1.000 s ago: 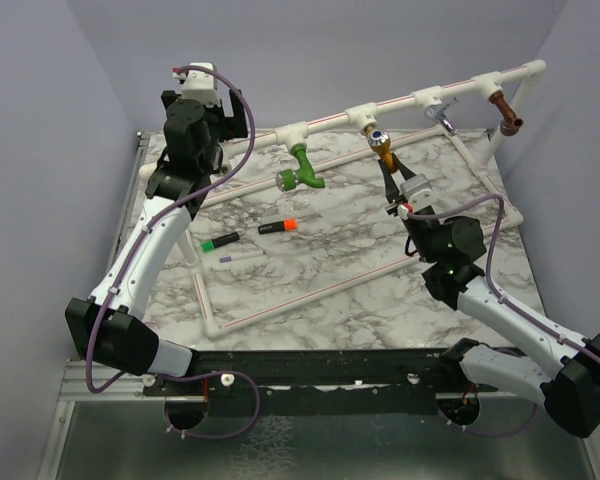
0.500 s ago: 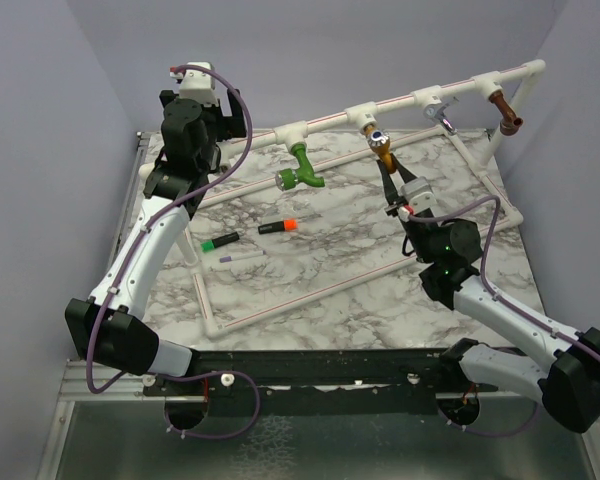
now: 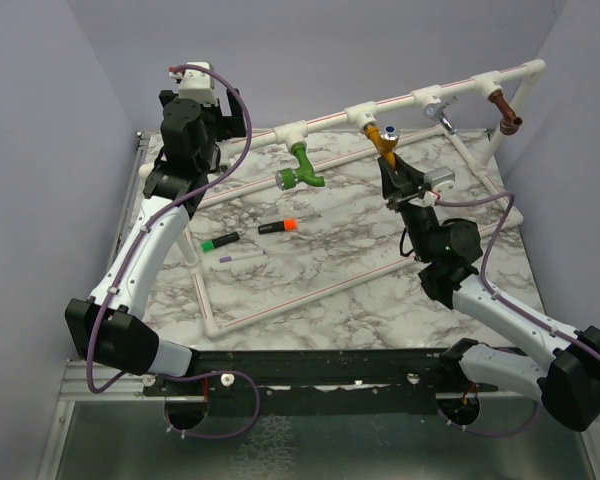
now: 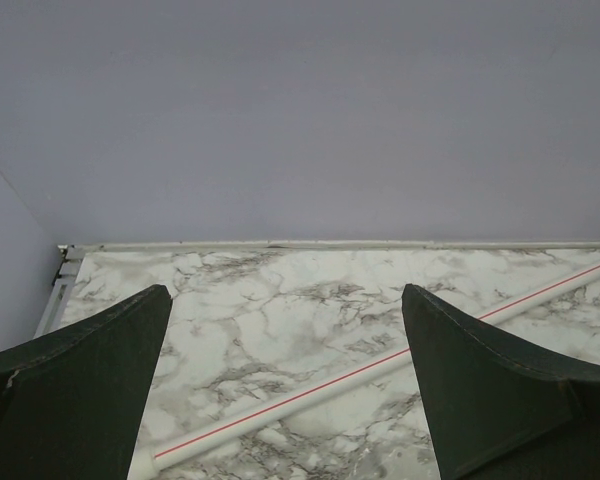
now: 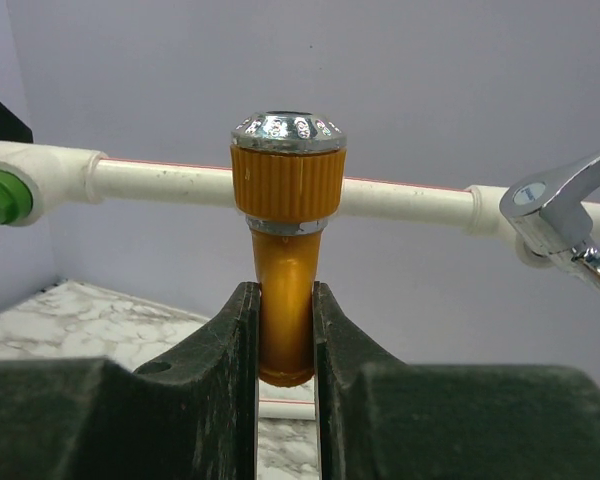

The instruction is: Install the water faucets

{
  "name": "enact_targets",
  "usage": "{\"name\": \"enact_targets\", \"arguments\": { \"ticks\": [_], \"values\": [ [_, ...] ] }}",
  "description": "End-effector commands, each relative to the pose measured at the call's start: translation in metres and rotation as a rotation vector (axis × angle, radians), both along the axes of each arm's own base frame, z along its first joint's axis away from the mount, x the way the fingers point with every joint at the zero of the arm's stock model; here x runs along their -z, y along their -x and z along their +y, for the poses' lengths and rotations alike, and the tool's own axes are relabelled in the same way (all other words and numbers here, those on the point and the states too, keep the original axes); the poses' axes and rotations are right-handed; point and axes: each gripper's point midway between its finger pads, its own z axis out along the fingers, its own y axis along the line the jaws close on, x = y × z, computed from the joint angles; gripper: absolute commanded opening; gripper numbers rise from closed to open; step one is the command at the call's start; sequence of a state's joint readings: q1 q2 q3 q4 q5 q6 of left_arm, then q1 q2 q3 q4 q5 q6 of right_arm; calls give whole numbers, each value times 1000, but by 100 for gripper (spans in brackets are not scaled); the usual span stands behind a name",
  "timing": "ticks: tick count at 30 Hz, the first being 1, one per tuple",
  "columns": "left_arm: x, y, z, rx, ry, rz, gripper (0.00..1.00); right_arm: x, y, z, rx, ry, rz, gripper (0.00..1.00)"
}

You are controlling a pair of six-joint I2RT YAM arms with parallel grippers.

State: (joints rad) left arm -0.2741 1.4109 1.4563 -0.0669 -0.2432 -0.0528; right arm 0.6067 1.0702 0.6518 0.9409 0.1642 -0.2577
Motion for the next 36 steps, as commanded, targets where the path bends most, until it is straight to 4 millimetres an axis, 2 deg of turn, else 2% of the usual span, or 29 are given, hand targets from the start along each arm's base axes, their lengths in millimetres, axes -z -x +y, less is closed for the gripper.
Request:
{"name": "enact_targets", "arguments": {
  "ticks": [1,16,36],
  "values": [
    [79,0,9,-11,-59,232,99,4,-11,3,-33,-171,109,1],
    [80,-1,11,-10,-48,238,99,2,-16,12,-102,-449,294,1],
    [82,-2,9,6,-32,243,99,28,-17,26,-109,-849,462,1]
  ]
}}
